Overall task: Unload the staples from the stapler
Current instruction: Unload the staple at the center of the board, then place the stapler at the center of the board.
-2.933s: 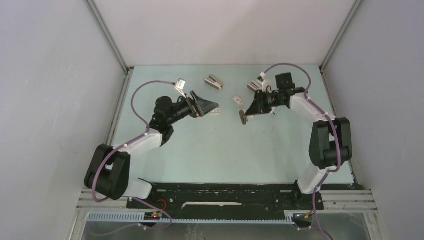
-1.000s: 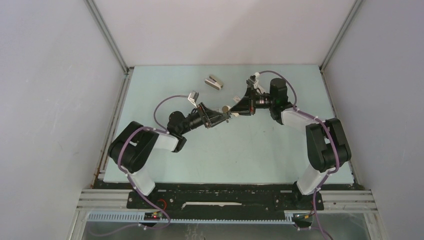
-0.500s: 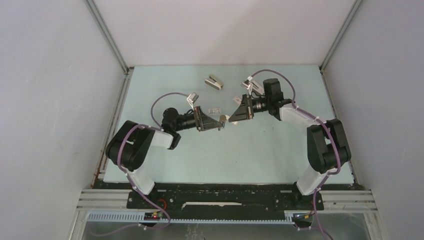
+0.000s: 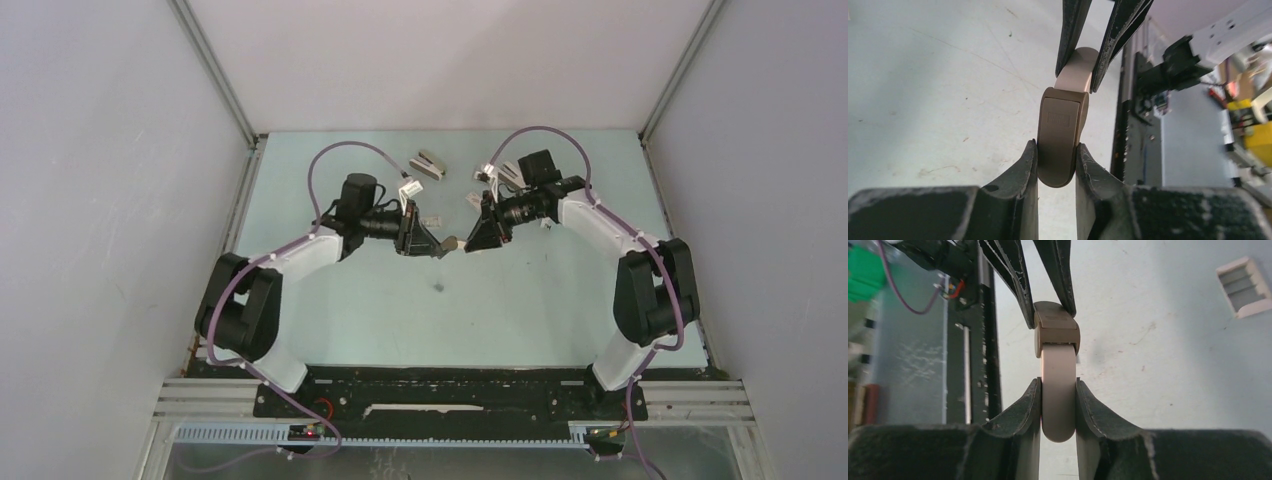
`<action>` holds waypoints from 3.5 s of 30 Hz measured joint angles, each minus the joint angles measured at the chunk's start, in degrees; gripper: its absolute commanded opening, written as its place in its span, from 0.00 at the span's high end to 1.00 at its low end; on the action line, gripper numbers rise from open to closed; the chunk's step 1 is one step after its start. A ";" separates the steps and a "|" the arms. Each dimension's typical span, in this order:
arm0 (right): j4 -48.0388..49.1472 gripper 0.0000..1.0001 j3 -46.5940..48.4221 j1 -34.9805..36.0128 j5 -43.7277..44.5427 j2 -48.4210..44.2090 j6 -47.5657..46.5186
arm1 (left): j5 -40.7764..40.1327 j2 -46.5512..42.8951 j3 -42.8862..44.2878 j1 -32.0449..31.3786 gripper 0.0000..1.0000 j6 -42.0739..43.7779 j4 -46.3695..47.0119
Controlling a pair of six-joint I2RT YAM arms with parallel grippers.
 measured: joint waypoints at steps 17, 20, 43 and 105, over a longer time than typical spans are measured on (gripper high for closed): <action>-4.96 1.00 2.93 3.08 2.38 2.99 -2.08 | -6.36 -2.99 -0.44 -2.25 0.68 8.70 -10.32; -1.42 1.00 1.25 2.56 -0.07 2.99 5.35 | -6.69 -4.17 -5.84 -2.01 0.43 -2.16 0.52; 2.38 1.00 -0.48 -4.11 -2.49 0.17 20.15 | -31.15 -28.57 -10.21 -0.09 0.19 -9.86 0.94; -0.96 0.98 17.03 -25.90 65.75 15.26 10.69 | -46.10 -38.14 -15.17 1.53 0.12 -6.75 -2.60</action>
